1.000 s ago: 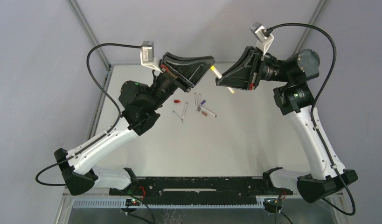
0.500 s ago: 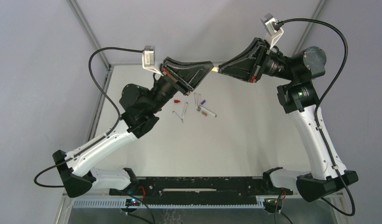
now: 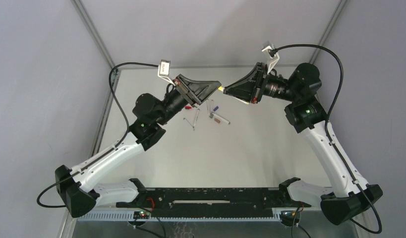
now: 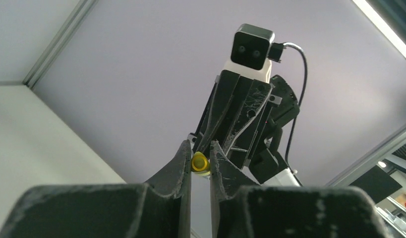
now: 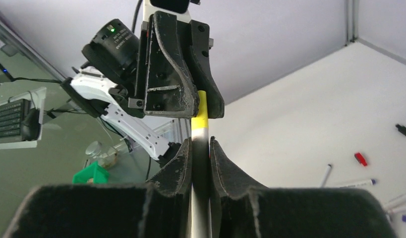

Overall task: Insert the pens into the pen caps
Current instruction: Press the pen cap onto the pen, then place the pen at the center of the board.

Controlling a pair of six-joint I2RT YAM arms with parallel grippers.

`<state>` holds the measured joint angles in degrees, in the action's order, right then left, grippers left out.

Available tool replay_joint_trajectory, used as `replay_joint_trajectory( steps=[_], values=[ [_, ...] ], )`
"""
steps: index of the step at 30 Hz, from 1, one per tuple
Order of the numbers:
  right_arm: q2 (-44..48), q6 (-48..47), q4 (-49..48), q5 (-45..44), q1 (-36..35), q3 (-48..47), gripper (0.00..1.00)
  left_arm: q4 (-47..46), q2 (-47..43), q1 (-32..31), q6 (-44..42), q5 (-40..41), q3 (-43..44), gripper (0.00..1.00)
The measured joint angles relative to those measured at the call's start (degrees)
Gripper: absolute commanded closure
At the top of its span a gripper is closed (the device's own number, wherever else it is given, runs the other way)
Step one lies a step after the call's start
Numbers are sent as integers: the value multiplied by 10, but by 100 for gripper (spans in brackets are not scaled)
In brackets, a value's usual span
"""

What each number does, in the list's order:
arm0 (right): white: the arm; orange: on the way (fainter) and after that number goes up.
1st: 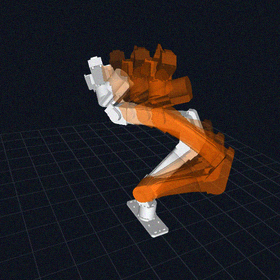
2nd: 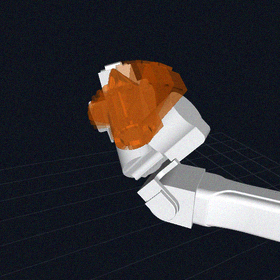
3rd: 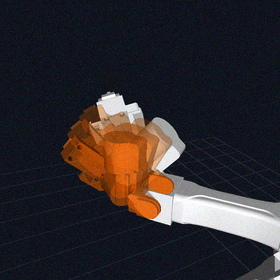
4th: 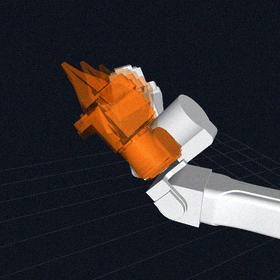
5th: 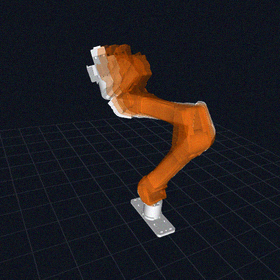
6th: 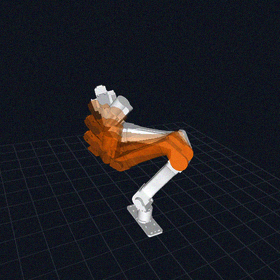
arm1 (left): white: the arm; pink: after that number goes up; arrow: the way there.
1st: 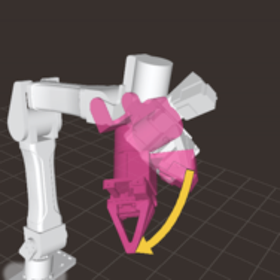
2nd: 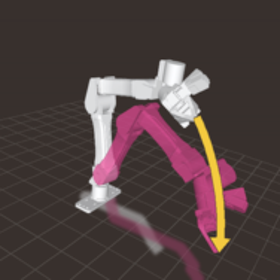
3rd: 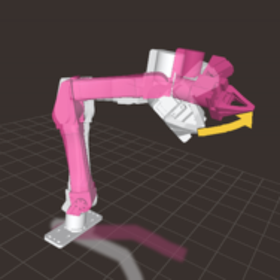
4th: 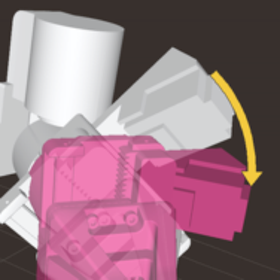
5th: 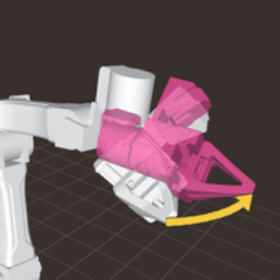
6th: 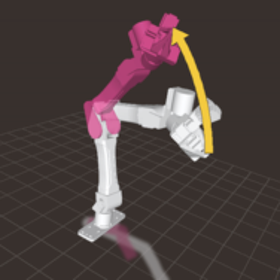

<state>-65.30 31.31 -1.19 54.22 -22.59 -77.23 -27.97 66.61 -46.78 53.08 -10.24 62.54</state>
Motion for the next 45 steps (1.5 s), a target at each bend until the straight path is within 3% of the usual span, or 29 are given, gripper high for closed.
replay_joint_trajectory(
  steps=[3, 11, 22, 29, 41, 45],
  values=[
    [0, -19, 19, -9, 0, 12, 100, 1, 5, 9, 13, -1, -14, 100],
    [-10, -54, 73, -27, 1, 19, 77, -2, 29, 21, 25, -3, -22, 100],
    [-26, -78, 109, -34, -2, 30, 62, 11, 50, 24, 30, -29, -37, 100],
    [-32, -95, 135, -28, -3, 30, 47, 17, 52, 28, 36, -31, -49, 100],
    [-40, -172, 211, -13, 1, 30, 48, 31, 55, 36, 40, -53, -64, 100],
    [-44, -194, 235, -14, 4, 30, 54, 29, 55, 37, 43, -57, -64, 100]
  ],
)
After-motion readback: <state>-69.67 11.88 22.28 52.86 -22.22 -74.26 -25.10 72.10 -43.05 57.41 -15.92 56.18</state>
